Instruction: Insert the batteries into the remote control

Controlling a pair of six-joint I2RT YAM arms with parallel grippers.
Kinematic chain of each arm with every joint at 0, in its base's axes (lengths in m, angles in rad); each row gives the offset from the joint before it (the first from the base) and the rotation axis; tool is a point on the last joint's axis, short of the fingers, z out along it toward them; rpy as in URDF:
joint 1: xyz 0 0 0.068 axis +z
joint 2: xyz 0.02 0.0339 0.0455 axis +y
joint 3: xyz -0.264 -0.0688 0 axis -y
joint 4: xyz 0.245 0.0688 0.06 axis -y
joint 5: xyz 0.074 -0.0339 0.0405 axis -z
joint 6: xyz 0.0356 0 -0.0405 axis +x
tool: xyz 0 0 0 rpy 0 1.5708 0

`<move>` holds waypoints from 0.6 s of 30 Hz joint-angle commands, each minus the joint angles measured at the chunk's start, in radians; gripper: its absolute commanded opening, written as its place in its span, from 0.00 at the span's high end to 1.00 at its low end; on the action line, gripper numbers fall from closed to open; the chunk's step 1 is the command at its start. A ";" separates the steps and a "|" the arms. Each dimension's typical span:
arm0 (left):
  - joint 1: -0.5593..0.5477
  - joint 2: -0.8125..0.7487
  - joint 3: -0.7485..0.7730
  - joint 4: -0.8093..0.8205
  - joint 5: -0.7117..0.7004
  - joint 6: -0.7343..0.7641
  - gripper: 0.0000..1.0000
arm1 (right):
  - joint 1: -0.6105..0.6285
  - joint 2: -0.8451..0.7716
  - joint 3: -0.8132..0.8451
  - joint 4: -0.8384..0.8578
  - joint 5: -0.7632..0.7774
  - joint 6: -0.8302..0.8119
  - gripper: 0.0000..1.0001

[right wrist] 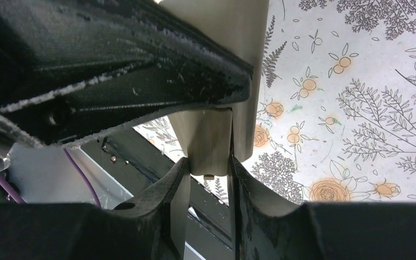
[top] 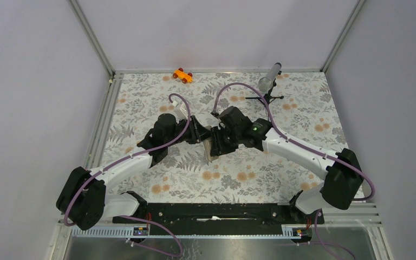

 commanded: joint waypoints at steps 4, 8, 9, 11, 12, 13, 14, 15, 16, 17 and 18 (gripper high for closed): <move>-0.009 -0.008 0.000 0.126 0.141 -0.096 1.00 | 0.002 0.051 0.126 -0.072 0.034 0.026 0.70; -0.009 -0.010 -0.012 0.159 0.157 -0.120 1.00 | -0.001 0.060 0.155 -0.083 0.035 0.025 0.69; -0.009 -0.011 -0.014 0.163 0.158 -0.124 1.00 | -0.001 0.064 0.163 -0.089 0.036 0.025 0.68; -0.009 -0.012 -0.019 0.172 0.158 -0.135 1.00 | -0.002 0.074 0.177 -0.107 0.036 0.024 0.66; -0.009 -0.012 -0.021 0.181 0.160 -0.150 1.00 | -0.002 0.079 0.182 -0.115 0.036 0.024 0.64; -0.008 -0.012 -0.024 0.186 0.161 -0.161 1.00 | -0.002 0.081 0.187 -0.123 0.036 0.024 0.62; -0.007 -0.013 -0.025 0.187 0.160 -0.171 1.00 | -0.002 0.081 0.189 -0.126 0.035 0.024 0.60; -0.007 -0.012 -0.025 0.187 0.159 -0.182 1.00 | -0.002 0.081 0.191 -0.129 0.036 0.024 0.59; -0.006 -0.012 -0.023 0.187 0.158 -0.192 1.00 | -0.003 0.084 0.196 -0.136 0.037 0.023 0.59; -0.006 -0.012 -0.021 0.184 0.158 -0.200 1.00 | -0.004 0.090 0.203 -0.146 0.038 0.022 0.59; -0.005 -0.012 -0.020 0.182 0.159 -0.206 1.00 | -0.004 0.093 0.212 -0.157 0.037 0.020 0.59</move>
